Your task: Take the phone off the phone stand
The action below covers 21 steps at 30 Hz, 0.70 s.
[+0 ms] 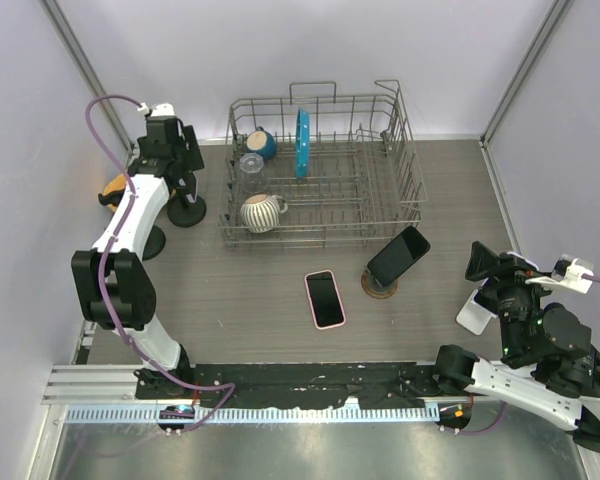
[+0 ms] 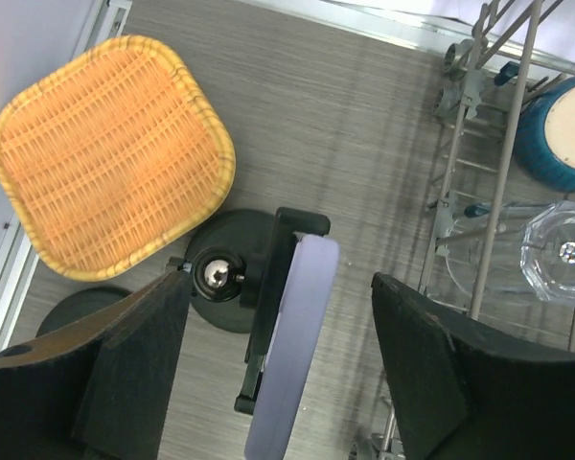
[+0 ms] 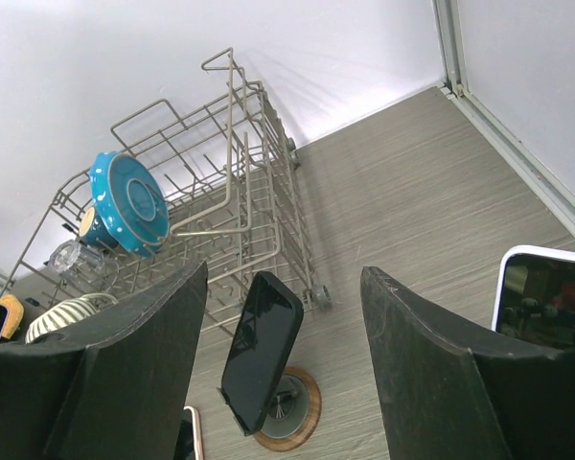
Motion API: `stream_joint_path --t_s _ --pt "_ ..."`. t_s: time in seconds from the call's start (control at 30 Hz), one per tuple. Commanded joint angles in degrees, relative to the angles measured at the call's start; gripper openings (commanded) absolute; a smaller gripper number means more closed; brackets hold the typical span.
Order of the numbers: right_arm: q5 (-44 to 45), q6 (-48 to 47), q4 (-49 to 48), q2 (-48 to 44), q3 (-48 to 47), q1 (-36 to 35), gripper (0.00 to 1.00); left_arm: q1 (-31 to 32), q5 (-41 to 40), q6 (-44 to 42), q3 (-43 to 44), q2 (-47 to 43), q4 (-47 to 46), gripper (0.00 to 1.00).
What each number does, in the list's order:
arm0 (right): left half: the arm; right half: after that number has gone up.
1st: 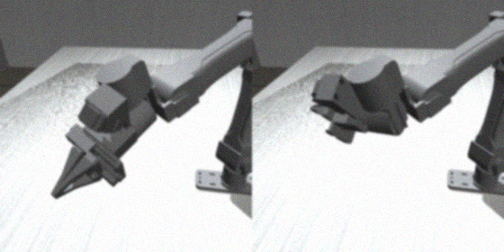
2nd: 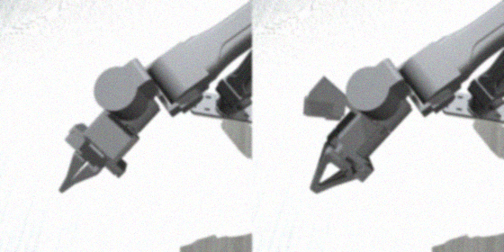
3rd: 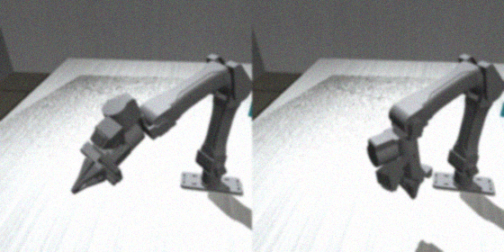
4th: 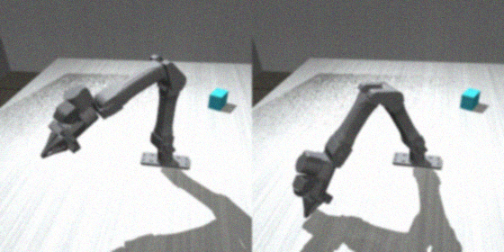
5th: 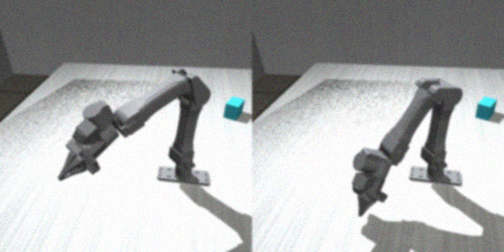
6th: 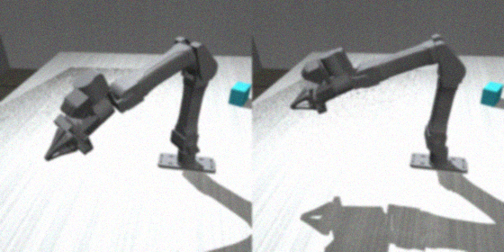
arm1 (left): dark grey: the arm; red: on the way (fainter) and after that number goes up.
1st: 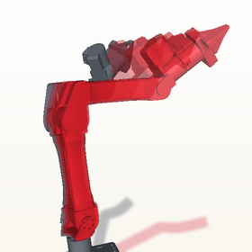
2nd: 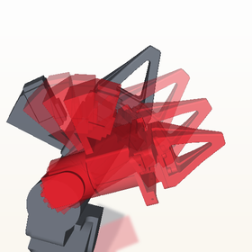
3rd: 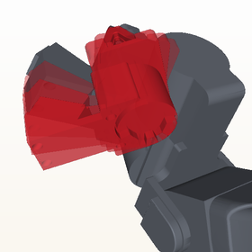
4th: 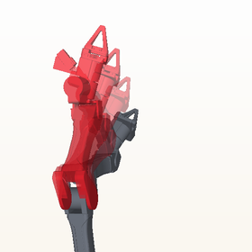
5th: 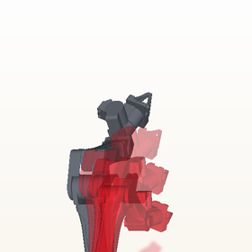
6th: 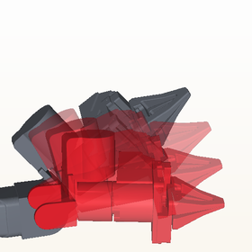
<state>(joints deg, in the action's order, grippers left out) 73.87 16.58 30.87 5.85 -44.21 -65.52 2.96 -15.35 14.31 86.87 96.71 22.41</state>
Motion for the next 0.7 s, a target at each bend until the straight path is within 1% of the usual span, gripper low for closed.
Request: stream_joint_path --t_s 0.0,0.07,0.1,0.17,0.2,0.27,0.3,0.33,0.37,0.43,0.47,0.57,0.67 --pt "-0.5 -1.1 -2.6 -0.7 -0.1 -0.3 0.7 -0.1 -0.2 -0.9 2.5 -1.1 1.4 0.74" --pt "-0.6 -1.2 -2.7 -1.0 -0.1 -0.3 0.7 -0.1 0.9 -0.8 2.3 -1.2 1.8 0.68" --pt "-0.7 -1.2 -2.7 -1.1 -0.1 -0.3 0.7 -0.1 1.5 -0.7 1.6 -1.4 1.8 0.63" --pt "-0.7 -1.2 -2.7 -1.5 0.0 -0.3 0.7 -0.2 1.7 -0.3 1.1 -1.9 2.1 0.58" --pt "-0.7 -1.3 -2.7 -1.5 0.1 -0.3 0.7 -0.1 1.9 -0.3 0.7 -2.2 2.3 0.52" --pt "-0.7 -1.3 -2.7 -2.1 0.1 -0.3 0.7 -0.1 2.3 0.0 0.4 -2.9 2.8 0.47" --pt "-0.7 -1.3 -2.7 -2.2 0.1 -0.4 0.7 -0.1 2.2 0.1 0.4 -3.1 3.8 0.4" --pt "-0.7 -1.3 -2.7 -2.6 0.1 -0.3 0.7 -0.1 1.9 0.2 0.4 -3.7 4.2 0.35" --pt "-0.7 -1.4 -2.7 -2.7 0.2 -0.2 0.7 -0.1 1.9 0.5 0.4 -4.1 4.7 0.27" --pt "-0.8 -1.3 -2.7 -3.0 0.3 -0.3 0.7 -0.1 2.1 0.8 0.3 -5.2 5.5 0.18" --pt "-0.7 -1.3 -2.7 -3.3 0.3 -0.4 0.69 -0.1 2.3 1.2 0.1 -6.4 5.9 0.11" --pt "-1.0 -1.3 -2.7 -3.6 0.3 -0.4 0.69 -0.2 2.3 2.4 -0.8 -9.8 7.9 0.01" --pt "-1.2 -1.4 -2.7 -3.6 0.3 -0.4 0.69 -0.1 3.7 2.9 -3.1 -13.0 9.1 0.0"
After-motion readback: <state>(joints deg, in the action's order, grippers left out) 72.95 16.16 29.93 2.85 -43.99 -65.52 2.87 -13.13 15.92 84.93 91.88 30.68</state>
